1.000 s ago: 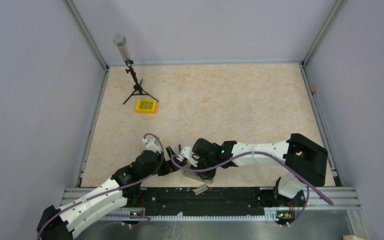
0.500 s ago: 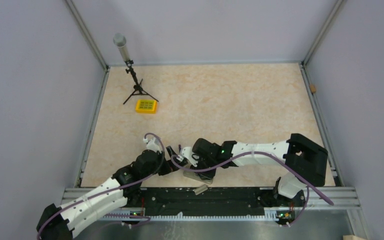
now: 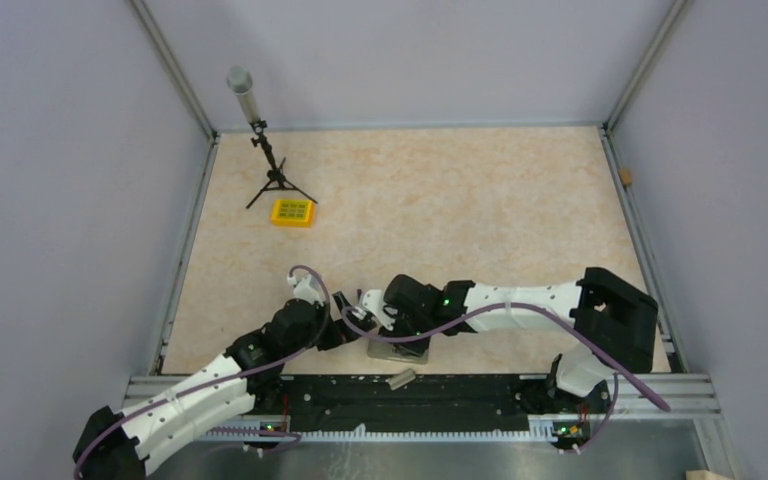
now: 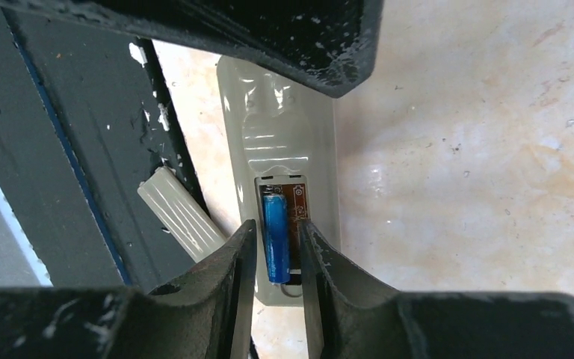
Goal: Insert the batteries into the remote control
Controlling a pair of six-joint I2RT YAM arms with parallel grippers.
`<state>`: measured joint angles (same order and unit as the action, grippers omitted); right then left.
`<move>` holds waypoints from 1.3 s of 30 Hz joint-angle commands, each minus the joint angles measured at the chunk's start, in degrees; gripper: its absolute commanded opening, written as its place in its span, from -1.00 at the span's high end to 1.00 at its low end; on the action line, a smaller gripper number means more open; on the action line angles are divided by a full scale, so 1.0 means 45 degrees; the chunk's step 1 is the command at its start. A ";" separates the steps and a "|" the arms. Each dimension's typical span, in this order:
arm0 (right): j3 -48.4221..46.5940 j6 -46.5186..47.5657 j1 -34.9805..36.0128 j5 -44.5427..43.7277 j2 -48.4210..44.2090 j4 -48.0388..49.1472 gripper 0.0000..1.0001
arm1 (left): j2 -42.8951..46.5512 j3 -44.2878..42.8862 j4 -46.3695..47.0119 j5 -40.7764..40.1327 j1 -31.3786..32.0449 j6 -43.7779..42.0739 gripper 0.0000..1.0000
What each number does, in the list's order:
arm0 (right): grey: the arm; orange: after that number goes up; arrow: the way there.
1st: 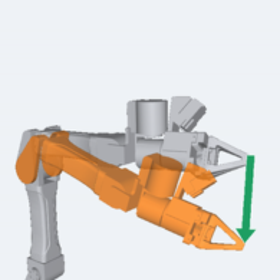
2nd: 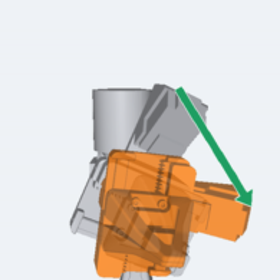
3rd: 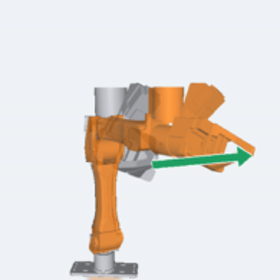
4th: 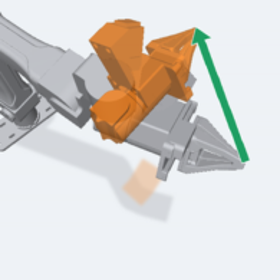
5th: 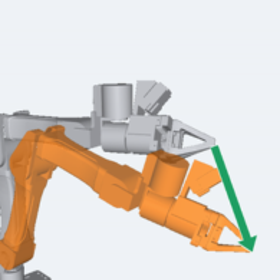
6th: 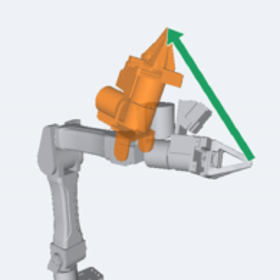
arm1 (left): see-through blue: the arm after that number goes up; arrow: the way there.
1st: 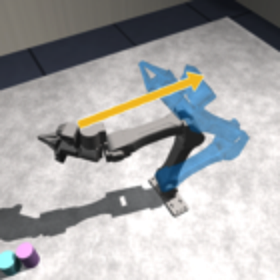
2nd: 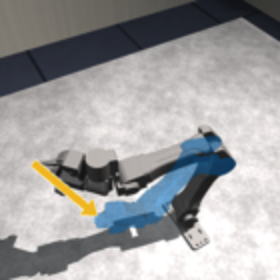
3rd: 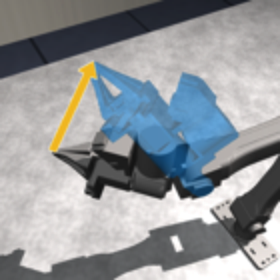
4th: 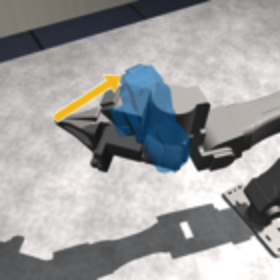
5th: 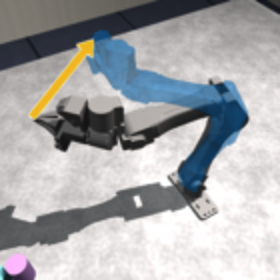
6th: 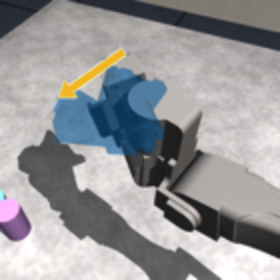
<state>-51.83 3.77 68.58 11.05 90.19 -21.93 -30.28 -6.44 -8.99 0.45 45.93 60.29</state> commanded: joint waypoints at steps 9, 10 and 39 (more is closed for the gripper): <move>0.1166 -0.2322 0.0185 -0.1336 -0.3429 0.0552 0.45 | -0.1262 -0.0035 0.0851 0.1367 0.0019 -0.0708 -0.94; 0.1277 -0.2759 0.0173 -0.1507 -0.3699 0.0491 0.46 | -0.1428 -0.0096 0.0905 0.1544 0.0026 -0.0689 -0.93; 0.3387 -1.0640 0.0095 -0.3894 -0.4344 0.1983 0.55 | -0.4305 -0.0005 0.2498 0.4236 0.0032 -0.0647 -0.08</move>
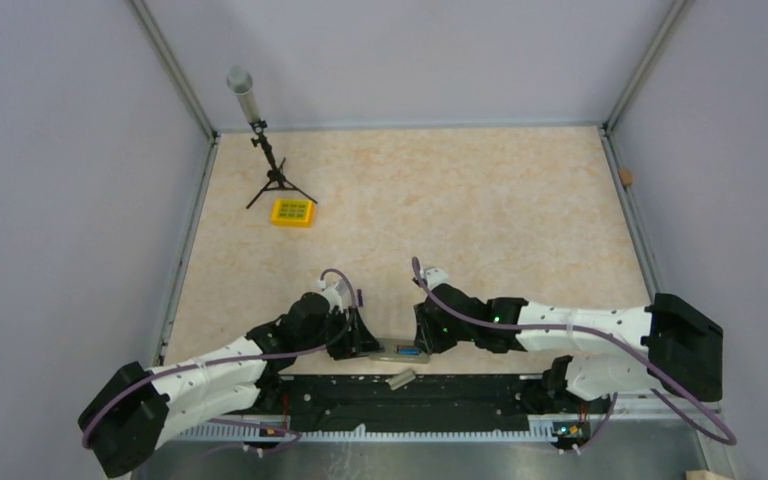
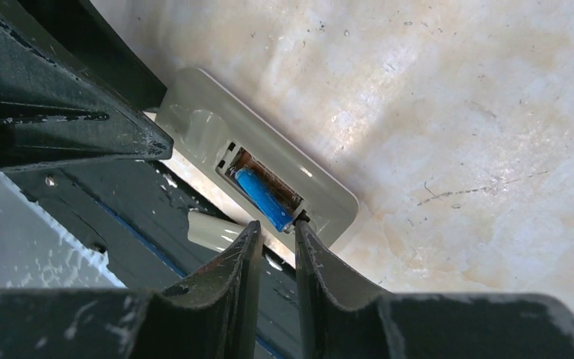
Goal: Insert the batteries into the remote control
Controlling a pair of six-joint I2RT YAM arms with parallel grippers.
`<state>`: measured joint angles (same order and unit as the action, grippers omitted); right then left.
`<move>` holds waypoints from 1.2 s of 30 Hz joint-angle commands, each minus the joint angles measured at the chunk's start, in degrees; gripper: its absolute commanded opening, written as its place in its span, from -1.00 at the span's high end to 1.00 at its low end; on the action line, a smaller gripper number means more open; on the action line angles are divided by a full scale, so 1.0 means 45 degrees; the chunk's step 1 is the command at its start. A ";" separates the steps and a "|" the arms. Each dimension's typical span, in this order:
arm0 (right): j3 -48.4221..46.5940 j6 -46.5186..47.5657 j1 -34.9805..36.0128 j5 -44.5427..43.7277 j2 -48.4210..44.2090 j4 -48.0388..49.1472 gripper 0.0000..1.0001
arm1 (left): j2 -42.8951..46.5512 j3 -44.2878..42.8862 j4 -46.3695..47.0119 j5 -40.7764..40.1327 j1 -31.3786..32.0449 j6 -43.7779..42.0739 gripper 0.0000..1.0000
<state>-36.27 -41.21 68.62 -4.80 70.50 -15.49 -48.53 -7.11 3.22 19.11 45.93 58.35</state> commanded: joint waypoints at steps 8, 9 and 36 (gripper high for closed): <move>-0.0269 -0.0722 0.0065 -0.0165 0.0348 0.0082 0.56 | -0.0400 0.0233 0.0029 0.0147 0.0039 -0.0212 0.02; -0.0279 -0.0734 0.0081 -0.0164 0.0365 0.0053 0.56 | -0.0427 0.0238 0.0095 0.0174 0.0045 -0.0212 0.05; -0.0131 -0.1112 0.0081 0.0477 0.0885 0.0306 0.74 | -0.0694 0.0448 0.0631 0.0247 0.0047 -0.0117 0.23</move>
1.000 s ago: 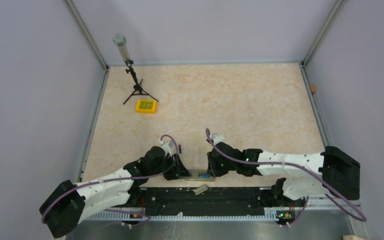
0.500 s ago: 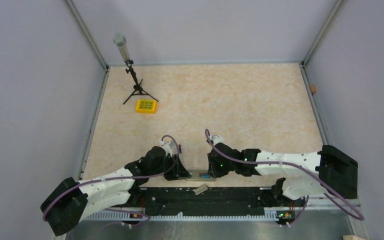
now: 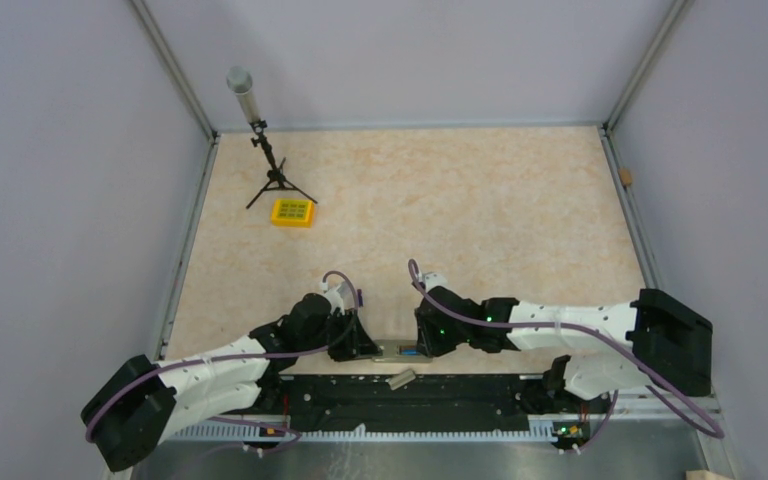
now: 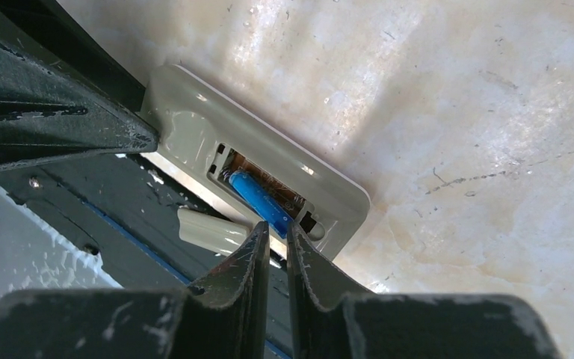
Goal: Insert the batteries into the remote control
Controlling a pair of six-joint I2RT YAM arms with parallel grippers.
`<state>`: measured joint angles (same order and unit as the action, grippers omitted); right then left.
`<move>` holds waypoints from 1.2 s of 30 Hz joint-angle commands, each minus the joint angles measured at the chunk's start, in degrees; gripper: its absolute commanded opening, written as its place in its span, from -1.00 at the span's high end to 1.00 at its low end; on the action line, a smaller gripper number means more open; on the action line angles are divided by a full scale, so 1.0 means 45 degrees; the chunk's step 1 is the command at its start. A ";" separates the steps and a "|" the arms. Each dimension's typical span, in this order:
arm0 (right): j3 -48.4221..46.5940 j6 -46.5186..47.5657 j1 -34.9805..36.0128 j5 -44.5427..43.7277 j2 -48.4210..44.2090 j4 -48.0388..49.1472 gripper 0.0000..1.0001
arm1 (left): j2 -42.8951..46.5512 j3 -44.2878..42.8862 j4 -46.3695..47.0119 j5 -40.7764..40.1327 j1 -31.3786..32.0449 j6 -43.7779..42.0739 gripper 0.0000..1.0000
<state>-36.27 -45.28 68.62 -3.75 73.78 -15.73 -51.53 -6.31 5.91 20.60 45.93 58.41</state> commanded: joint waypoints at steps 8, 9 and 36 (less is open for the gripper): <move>0.0039 -0.0345 0.0080 0.0516 0.0240 0.0723 0.77 | -0.0009 0.0267 0.0090 -0.0066 0.0047 -0.0110 0.24; 0.0068 -0.0360 0.0071 0.0564 0.0272 0.0787 0.77 | -0.0014 0.0278 0.0109 -0.0066 0.0047 -0.0109 0.24; -0.1755 0.0775 0.1470 -0.1100 0.3331 -0.2204 0.92 | -0.0152 0.0183 0.0462 -0.0152 0.0047 -0.0091 0.23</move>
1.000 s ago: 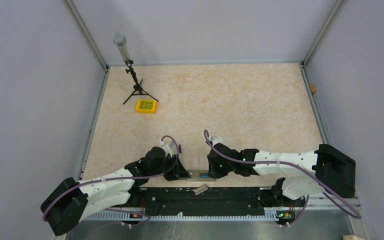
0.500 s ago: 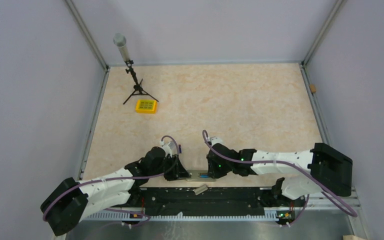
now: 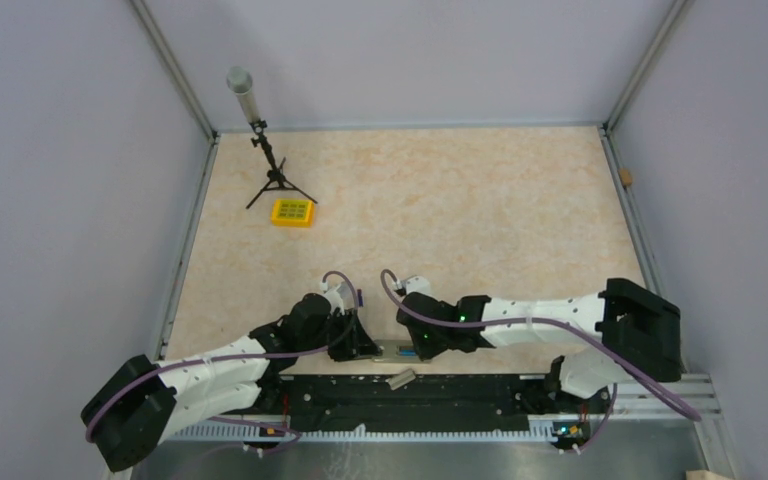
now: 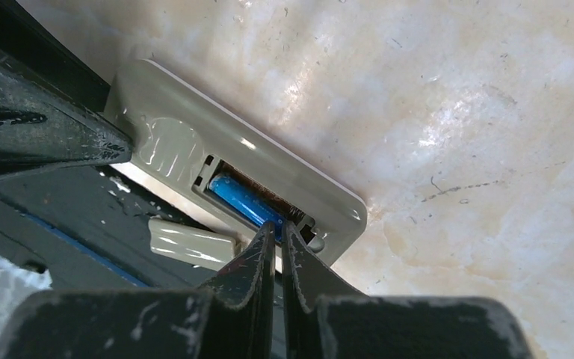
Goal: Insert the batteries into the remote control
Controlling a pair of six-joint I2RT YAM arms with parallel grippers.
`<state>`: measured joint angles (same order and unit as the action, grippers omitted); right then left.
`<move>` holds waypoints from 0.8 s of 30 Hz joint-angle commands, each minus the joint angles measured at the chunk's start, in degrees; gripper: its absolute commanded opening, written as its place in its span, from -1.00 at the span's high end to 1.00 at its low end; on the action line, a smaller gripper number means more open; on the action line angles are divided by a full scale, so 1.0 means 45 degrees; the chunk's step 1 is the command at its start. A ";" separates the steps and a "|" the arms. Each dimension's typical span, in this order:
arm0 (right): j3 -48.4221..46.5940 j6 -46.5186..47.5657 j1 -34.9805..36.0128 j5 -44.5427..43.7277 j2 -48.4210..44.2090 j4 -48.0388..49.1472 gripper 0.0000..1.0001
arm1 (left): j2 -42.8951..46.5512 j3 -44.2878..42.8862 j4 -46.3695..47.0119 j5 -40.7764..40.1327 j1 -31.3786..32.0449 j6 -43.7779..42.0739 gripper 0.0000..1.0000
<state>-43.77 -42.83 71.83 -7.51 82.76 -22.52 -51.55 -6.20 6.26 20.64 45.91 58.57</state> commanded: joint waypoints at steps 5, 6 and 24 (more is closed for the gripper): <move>-0.1398 0.0743 0.1115 -0.1513 0.1837 -0.2202 1.00 | 0.0131 0.0075 0.0017 -0.0365 0.0052 -0.0039 0.17; -0.1584 0.0818 0.1150 -0.1686 0.1891 -0.2431 1.00 | 0.0223 0.0040 -0.0102 -0.0429 0.0061 -0.0045 0.16; -0.0630 0.2831 -0.0821 -0.2929 -0.1701 -0.1721 0.97 | 0.1963 -0.1066 -0.3268 0.1238 0.0210 0.0260 -0.02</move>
<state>-50.19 -34.65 70.41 -21.23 78.32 -34.35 -42.50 -10.09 -9.28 20.43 46.04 57.63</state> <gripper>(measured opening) 0.019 0.529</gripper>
